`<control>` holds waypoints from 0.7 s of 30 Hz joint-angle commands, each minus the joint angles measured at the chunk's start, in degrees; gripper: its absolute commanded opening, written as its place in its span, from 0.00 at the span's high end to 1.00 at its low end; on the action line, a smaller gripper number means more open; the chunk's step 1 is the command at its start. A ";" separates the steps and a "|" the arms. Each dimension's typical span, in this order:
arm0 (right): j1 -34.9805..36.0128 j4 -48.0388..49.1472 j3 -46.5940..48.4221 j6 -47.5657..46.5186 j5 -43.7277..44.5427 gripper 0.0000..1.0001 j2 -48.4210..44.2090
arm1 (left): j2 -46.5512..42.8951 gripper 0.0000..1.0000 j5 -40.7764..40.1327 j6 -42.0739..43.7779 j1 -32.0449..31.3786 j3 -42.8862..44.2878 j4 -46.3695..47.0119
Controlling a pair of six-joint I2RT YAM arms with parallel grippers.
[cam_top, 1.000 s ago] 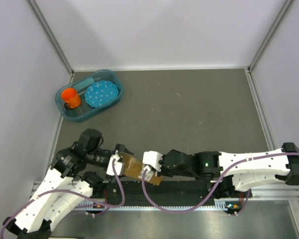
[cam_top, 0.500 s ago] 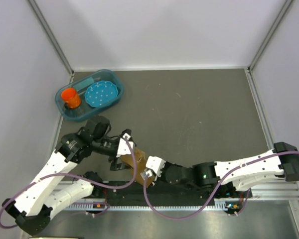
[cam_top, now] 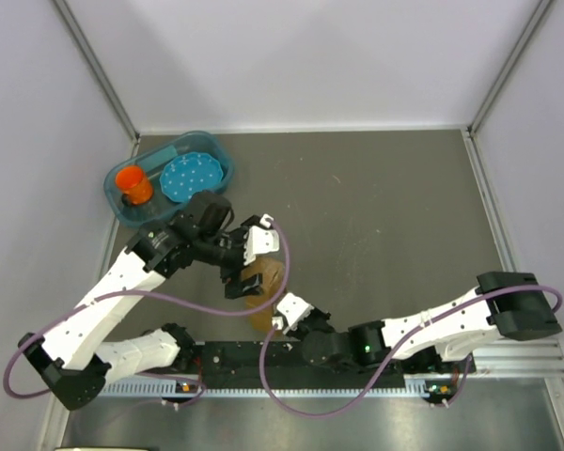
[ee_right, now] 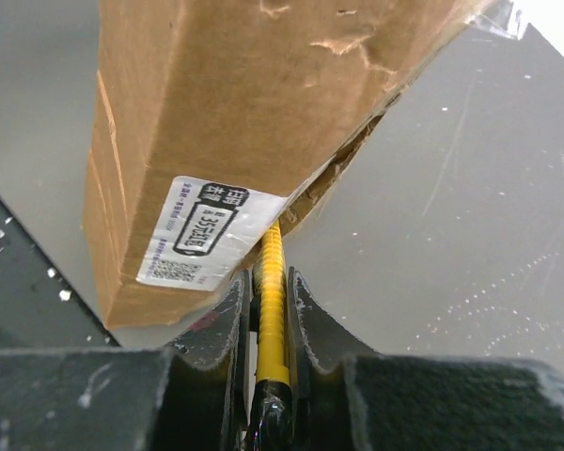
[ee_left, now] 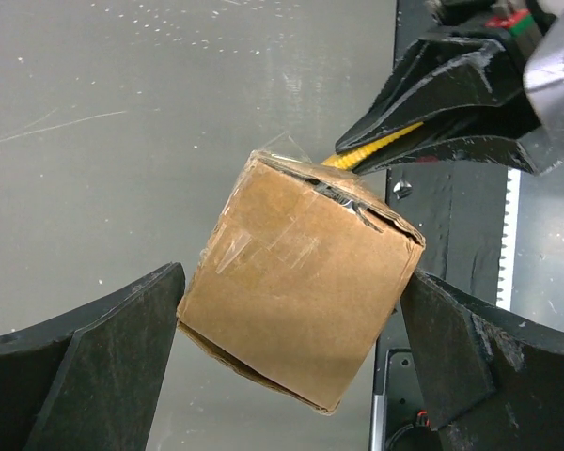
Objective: Unpack the express box
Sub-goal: Cut the express box at the center of the board.
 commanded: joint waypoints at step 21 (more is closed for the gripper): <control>3.41 11.05 -2.59 -4.45 9.45 1.00 -1.11 | -3.01 0.01 -3.42 15.88 -1.54 1.37 5.03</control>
